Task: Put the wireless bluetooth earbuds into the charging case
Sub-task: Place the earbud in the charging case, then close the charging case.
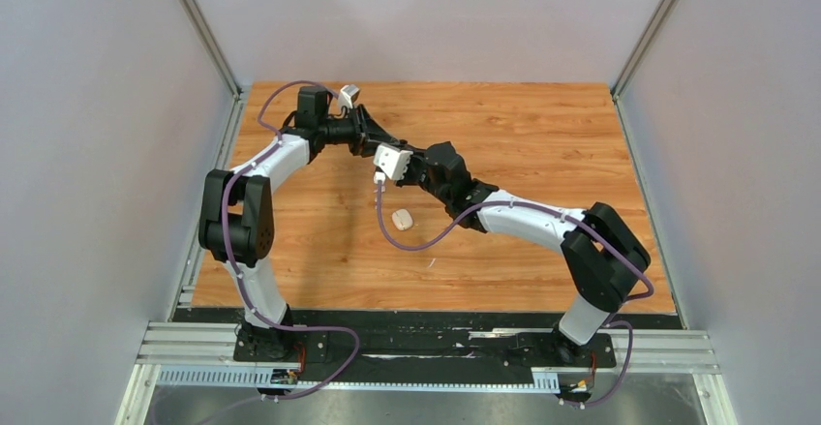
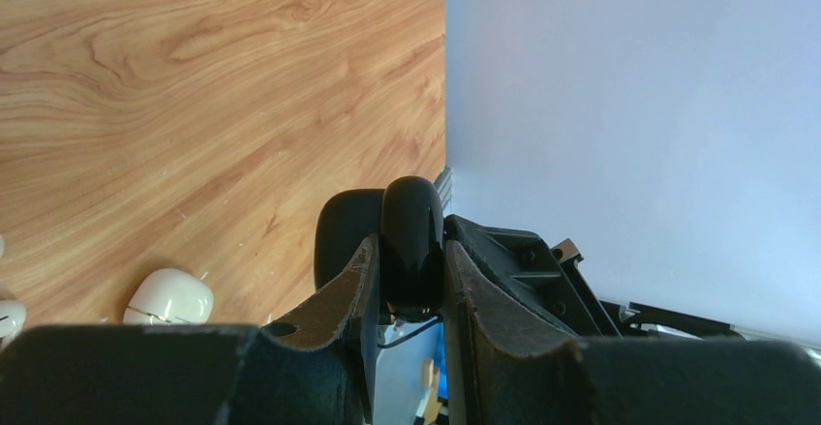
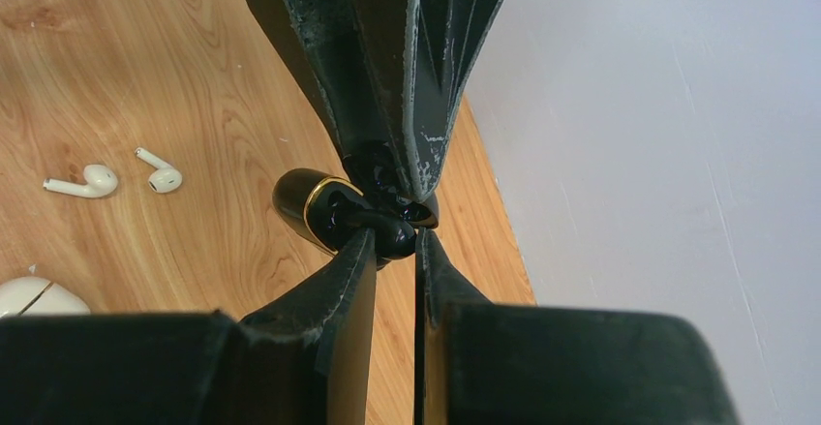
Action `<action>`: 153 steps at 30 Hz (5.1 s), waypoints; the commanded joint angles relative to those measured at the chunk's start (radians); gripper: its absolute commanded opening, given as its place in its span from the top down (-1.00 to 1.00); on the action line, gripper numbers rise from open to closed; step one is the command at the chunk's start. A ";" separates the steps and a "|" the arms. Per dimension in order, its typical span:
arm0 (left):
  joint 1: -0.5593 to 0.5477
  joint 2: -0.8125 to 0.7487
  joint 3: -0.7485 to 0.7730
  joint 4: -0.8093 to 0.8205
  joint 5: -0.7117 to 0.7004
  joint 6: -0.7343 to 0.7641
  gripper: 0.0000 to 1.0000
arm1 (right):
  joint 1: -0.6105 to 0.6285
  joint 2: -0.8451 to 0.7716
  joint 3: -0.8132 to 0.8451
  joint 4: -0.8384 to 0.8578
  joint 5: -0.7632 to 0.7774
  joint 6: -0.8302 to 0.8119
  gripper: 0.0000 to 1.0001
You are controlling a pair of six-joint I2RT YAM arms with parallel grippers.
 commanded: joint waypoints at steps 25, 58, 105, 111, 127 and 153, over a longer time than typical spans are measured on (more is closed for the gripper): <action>-0.002 -0.045 0.008 0.035 0.041 -0.011 1.00 | 0.008 0.012 0.057 0.008 -0.021 0.045 1.00; 0.016 -0.048 -0.018 0.047 0.037 -0.044 1.00 | 0.016 0.014 0.052 -0.019 -0.005 0.044 1.00; 0.028 -0.035 -0.038 0.125 0.046 -0.115 1.00 | 0.016 0.038 0.086 -0.127 -0.073 0.028 0.89; 0.032 -0.033 -0.039 0.133 0.047 -0.122 1.00 | 0.016 0.043 0.103 -0.174 -0.072 0.061 0.47; 0.032 -0.040 -0.051 0.142 0.046 -0.124 1.00 | 0.010 0.028 0.153 -0.234 -0.072 0.152 0.17; 0.032 0.005 0.108 -0.014 0.316 0.182 1.00 | -0.394 -0.012 0.459 -0.861 -0.949 0.527 -0.41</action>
